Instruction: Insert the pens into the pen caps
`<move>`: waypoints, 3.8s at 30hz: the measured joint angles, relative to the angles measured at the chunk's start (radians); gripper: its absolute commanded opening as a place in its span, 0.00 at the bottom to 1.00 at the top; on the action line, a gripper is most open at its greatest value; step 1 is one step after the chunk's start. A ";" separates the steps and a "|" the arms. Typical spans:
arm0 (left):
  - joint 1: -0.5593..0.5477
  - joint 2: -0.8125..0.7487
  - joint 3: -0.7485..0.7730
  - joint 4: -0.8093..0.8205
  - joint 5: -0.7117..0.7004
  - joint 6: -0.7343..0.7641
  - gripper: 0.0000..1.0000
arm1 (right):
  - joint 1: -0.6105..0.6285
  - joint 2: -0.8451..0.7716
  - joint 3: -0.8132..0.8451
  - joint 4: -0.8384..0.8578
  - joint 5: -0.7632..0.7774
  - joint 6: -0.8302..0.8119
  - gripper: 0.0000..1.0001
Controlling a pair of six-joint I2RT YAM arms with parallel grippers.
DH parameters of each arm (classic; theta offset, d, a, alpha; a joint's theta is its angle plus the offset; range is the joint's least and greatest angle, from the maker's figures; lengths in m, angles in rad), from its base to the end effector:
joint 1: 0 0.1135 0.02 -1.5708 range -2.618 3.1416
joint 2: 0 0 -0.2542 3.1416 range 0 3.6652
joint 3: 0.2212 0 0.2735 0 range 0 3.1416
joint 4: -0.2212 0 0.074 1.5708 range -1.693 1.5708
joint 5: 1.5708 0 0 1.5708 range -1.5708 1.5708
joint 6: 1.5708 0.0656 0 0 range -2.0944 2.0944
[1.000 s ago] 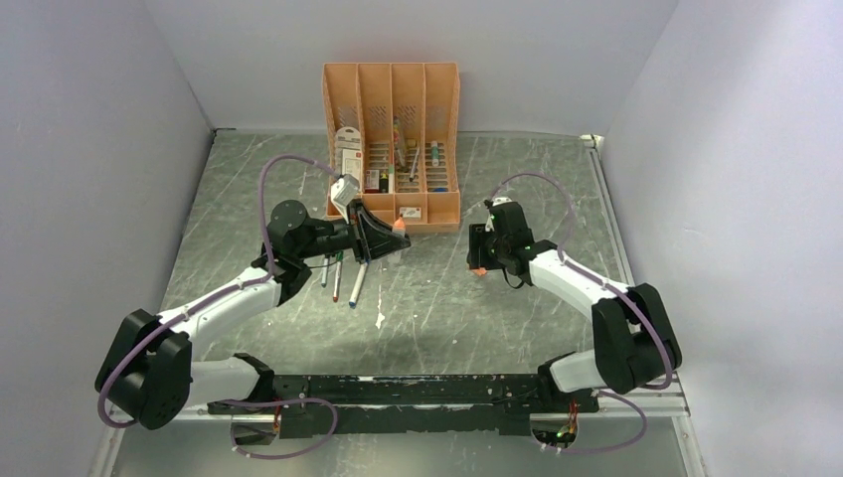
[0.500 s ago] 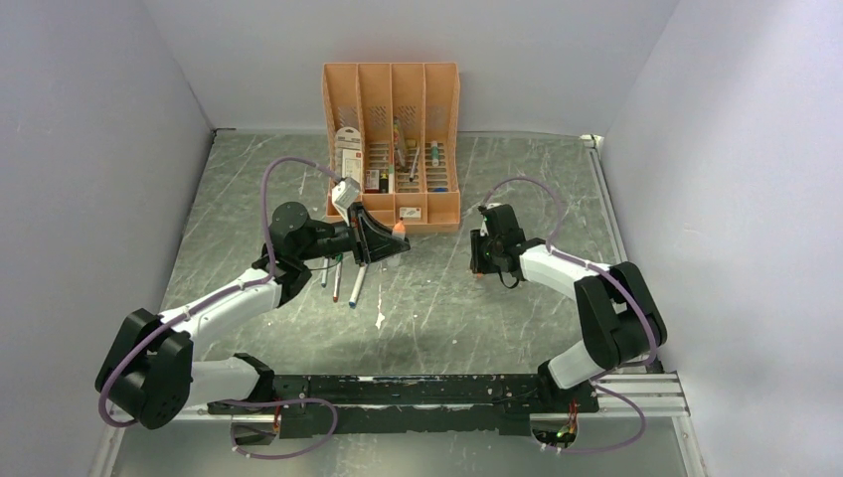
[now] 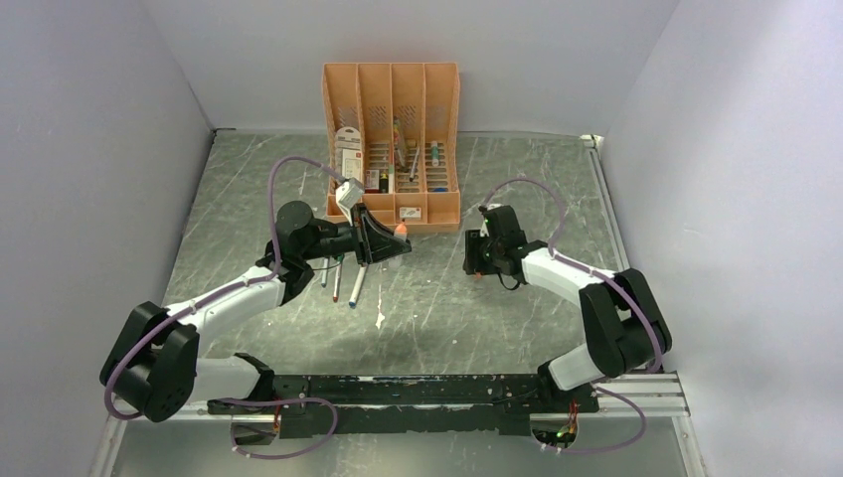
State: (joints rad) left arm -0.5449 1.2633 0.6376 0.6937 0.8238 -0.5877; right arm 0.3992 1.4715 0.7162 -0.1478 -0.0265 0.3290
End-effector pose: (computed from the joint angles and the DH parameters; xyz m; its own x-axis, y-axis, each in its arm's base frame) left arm 0.2425 -0.2033 0.2562 -0.4940 -0.1411 -0.8579 0.8463 0.1482 -0.5117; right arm 0.2911 0.1247 0.1176 -0.8151 0.0067 -0.5793 -0.1482 0.9642 0.2197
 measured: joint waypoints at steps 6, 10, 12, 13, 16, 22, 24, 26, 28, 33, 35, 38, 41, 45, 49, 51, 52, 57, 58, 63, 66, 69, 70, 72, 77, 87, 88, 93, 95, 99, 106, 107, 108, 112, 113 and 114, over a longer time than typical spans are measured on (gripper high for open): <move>0.000 0.000 0.000 -0.003 0.000 0.002 0.07 | 0.014 0.057 0.011 0.001 0.027 -0.014 0.40; 0.000 0.000 0.000 -0.004 0.000 0.005 0.07 | 0.038 0.081 0.028 -0.002 0.049 -0.018 0.21; 0.000 0.000 0.000 -0.004 0.000 0.005 0.07 | 0.049 0.085 0.034 -0.005 0.064 -0.017 0.14; 0.000 0.000 0.000 -0.004 0.000 0.005 0.07 | 0.053 0.085 0.035 -0.008 0.068 -0.015 0.09; 0.000 0.002 0.000 -0.003 0.000 0.005 0.07 | 0.059 0.084 0.035 -0.011 0.080 -0.008 0.00; -0.002 0.023 -0.016 0.041 -0.001 -0.024 0.07 | 0.061 0.002 0.005 -0.021 0.077 0.033 0.00; -0.011 0.024 -0.038 0.065 -0.018 -0.039 0.07 | 0.061 -0.080 -0.020 -0.002 0.061 0.061 0.00; -0.037 0.024 -0.057 0.066 -0.063 -0.042 0.07 | 0.061 -0.174 -0.051 0.039 0.042 0.093 0.00; -0.087 0.024 -0.064 0.047 -0.146 -0.037 0.07 | 0.062 -0.293 -0.097 0.111 0.023 0.138 0.00; -0.220 0.037 -0.061 0.013 -0.351 -0.015 0.07 | 0.082 -0.525 -0.174 0.299 0.013 0.249 0.00; -0.254 0.060 -0.053 0.005 -0.418 -0.011 0.07 | 0.119 -0.573 -0.188 0.351 0.039 0.279 0.00; -0.296 0.092 -0.032 -0.032 -0.526 0.006 0.07 | 0.222 -0.625 -0.195 0.401 0.107 0.296 0.00; -0.328 0.111 -0.008 -0.064 -0.604 0.023 0.07 | 0.306 -0.638 -0.195 0.448 0.167 0.298 0.00; -0.347 0.116 0.010 -0.085 -0.666 0.034 0.07 | 0.378 -0.633 -0.195 0.490 0.236 0.297 0.00; -0.350 0.116 0.011 -0.092 -0.685 0.040 0.07 | 0.409 -0.615 -0.195 0.518 0.274 0.291 0.00; -0.350 0.116 0.012 -0.095 -0.686 0.041 0.07 | 0.413 -0.605 -0.195 0.524 0.285 0.288 0.00; -0.350 0.114 0.012 -0.096 -0.686 0.042 0.07 | 0.413 -0.602 -0.195 0.525 0.288 0.286 0.00; -0.350 0.101 0.012 -0.098 -0.686 0.044 0.07 | 0.414 -0.578 -0.195 0.538 0.296 0.274 0.00; -0.350 0.098 0.013 -0.098 -0.685 0.046 0.07 | 0.414 -0.571 -0.195 0.541 0.296 0.272 0.00; -0.351 0.096 0.023 -0.106 -0.684 0.050 0.07 | 0.414 -0.545 -0.195 0.553 0.296 0.264 0.00; -0.351 0.096 0.023 -0.116 -0.684 0.051 0.07 | 0.414 -0.536 -0.189 0.559 0.295 0.257 0.00; -0.352 0.096 0.023 -0.116 -0.681 0.053 0.07 | 0.415 -0.533 -0.177 0.562 0.293 0.249 0.00; -0.353 0.096 0.023 -0.116 -0.681 0.053 0.07 | 0.415 -0.533 -0.172 0.562 0.296 0.246 0.00; -0.355 0.096 0.023 -0.116 -0.679 0.054 0.07 | 0.415 -0.534 -0.164 0.562 0.304 0.237 0.00; -0.356 0.096 0.023 -0.116 -0.669 0.054 0.07 | 0.415 -0.534 -0.151 0.562 0.320 0.222 0.00; -0.358 0.095 0.043 -0.116 -0.661 0.054 0.07 | 0.415 -0.507 -0.151 0.564 0.315 0.221 0.00; -0.359 0.095 0.043 -0.116 -0.661 0.054 0.07 | 0.415 -0.504 -0.151 0.564 0.314 0.222 0.00; -0.360 0.095 0.043 -0.116 -0.663 0.053 0.07 | 0.415 -0.502 -0.151 0.568 0.306 0.232 0.00; -0.360 0.095 0.043 -0.116 -0.668 0.048 0.07 | 0.415 -0.502 -0.151 0.569 0.304 0.236 0.00; -0.360 0.095 0.043 -0.115 -0.702 0.032 0.07 | 0.415 -0.502 -0.152 0.570 0.303 0.244 0.00; -0.362 0.097 0.071 -0.124 -0.733 0.022 0.07 | 0.424 -0.499 -0.157 0.579 0.304 0.256 0.00; -0.362 0.099 0.079 -0.126 -0.734 0.022 0.07 | 0.425 -0.499 -0.157 0.587 0.306 0.256 0.00; -0.362 0.102 0.087 -0.132 -0.734 0.022 0.07 | 0.425 -0.499 -0.157 0.592 0.310 0.256 0.00; -0.362 0.121 0.111 -0.147 -0.735 0.022 0.07 | 0.425 -0.499 -0.157 0.595 0.334 0.254 0.00; -0.362 0.125 0.115 -0.150 -0.735 0.023 0.07 | 0.425 -0.499 -0.158 0.592 0.338 0.254 0.00; -0.362 0.127 0.119 -0.154 -0.735 0.023 0.07 | 0.425 -0.499 -0.159 0.592 0.342 0.254 0.00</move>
State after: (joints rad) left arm -0.9070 1.3899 0.7567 0.5396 0.0883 -0.5648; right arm 0.8242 0.9722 0.5575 0.4442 0.3157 0.5827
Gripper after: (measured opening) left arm 0.223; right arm 0.254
